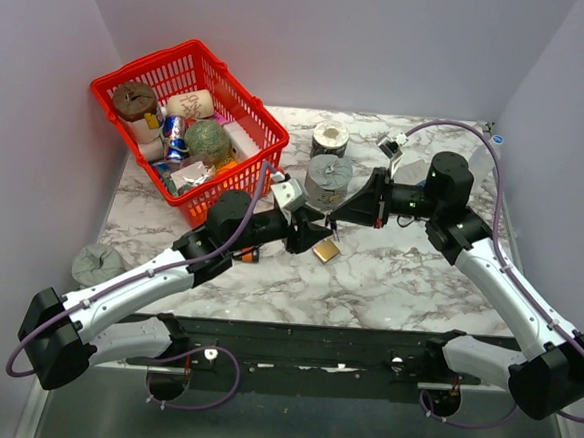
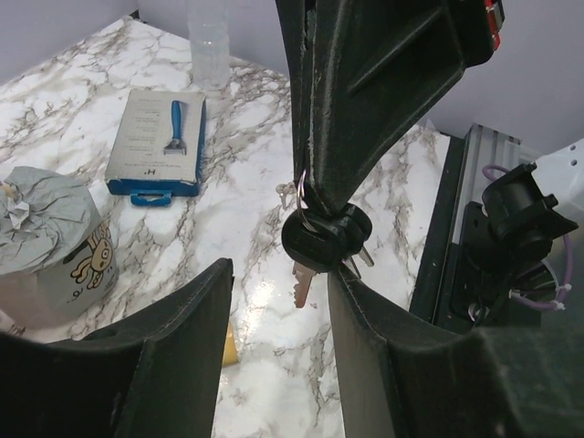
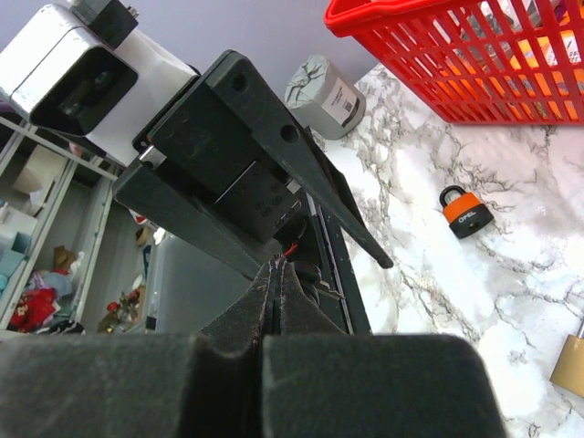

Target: Unlock with the key

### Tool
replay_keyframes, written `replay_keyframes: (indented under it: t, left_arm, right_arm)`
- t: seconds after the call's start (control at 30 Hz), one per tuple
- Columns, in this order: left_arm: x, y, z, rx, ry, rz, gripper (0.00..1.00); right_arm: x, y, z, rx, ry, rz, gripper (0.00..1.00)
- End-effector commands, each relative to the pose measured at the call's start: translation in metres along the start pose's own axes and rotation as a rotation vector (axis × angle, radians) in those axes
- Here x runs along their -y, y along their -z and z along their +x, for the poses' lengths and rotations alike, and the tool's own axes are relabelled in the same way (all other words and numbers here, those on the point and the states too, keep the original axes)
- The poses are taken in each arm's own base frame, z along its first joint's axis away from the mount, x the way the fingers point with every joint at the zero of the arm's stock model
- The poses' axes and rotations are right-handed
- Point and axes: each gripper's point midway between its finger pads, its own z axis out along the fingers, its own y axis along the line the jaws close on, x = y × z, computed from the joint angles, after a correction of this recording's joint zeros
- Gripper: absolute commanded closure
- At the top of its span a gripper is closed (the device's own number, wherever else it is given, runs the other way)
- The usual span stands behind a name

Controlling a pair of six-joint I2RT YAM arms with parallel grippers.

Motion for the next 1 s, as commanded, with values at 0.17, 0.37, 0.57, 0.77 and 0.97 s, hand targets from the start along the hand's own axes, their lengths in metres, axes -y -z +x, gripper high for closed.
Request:
replay_keyframes:
  t: [0.17,0.37,0.57,0.77,0.97]
  left_arm:
    - [-0.002,-0.002,-0.008,0.048,0.013,-0.03,0.73]
    - [-0.006,-0.001,-0.004,0.024,-0.028,-0.068,0.93]
    - [-0.016,0.009,-0.003,0.007,-0.156,-0.133,1.0]
    - [-0.025,0.017,0.001,-0.032,-0.281,-0.176,1.0]
    - [-0.023,0.02,0.016,-0.133,-0.399,-0.142,1.0]
  right_arm:
    - [0.005,-0.006,-0.001,0.019,-0.038,-0.001,0.99]
    - [0.01,-0.007,0.0,0.029,-0.055,0.022,0.99]
    - [0.019,-0.008,0.003,0.032,-0.086,0.06,0.99]
    - [0.029,-0.009,0.006,0.025,-0.108,0.098,0.85]
    - [0.03,-0.007,0.006,0.023,-0.083,0.119,0.43]
